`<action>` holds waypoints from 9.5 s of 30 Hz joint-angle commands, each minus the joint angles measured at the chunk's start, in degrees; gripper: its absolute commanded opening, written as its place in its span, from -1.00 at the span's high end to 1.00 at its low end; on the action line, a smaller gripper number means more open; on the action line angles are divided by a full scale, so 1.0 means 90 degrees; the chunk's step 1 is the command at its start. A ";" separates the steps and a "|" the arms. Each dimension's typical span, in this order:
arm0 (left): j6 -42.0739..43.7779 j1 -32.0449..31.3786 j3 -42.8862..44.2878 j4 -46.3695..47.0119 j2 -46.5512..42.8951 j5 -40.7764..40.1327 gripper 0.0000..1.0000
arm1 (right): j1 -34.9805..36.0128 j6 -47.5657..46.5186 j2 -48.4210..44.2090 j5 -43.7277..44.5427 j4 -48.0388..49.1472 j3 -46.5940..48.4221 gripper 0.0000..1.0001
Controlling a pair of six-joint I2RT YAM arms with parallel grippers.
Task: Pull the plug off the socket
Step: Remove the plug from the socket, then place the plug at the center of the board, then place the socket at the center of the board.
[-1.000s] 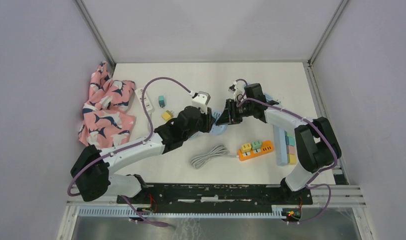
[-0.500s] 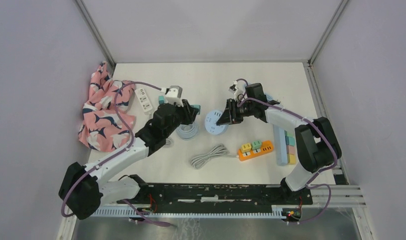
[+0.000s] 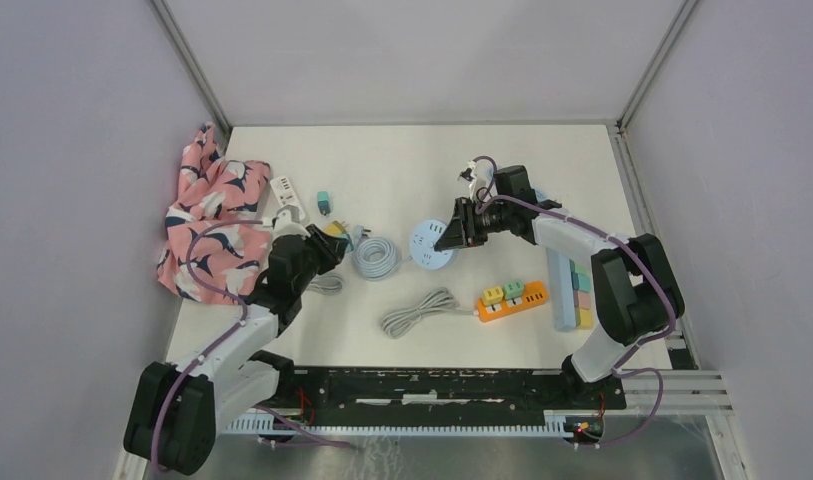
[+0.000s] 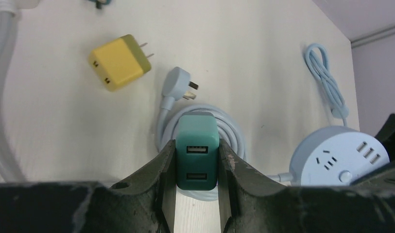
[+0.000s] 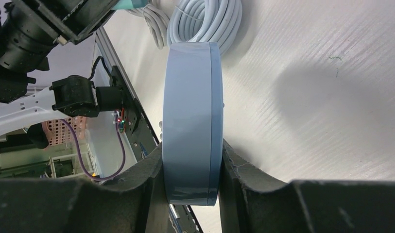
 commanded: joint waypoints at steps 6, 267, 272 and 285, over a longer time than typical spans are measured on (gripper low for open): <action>-0.0930 0.0518 -0.0033 0.0279 0.0254 -0.0412 0.94 | -0.0032 -0.0052 -0.0149 -0.0673 0.0516 0.0228 1.00; 0.2033 0.3332 0.5854 -0.4125 0.2978 0.1455 -0.56 | -0.0250 -0.1904 -0.1683 -0.1948 -0.0626 0.0590 -0.99; 0.0908 0.3332 0.4520 -0.2968 0.1153 0.3073 -0.68 | -0.0300 -0.2203 -0.1985 -0.1901 -0.0890 0.0642 -0.99; -0.1104 0.2829 0.1919 -0.0580 -0.2421 0.4815 -0.99 | -0.0366 -0.3332 -0.2825 -0.1901 -0.1426 0.0565 -0.98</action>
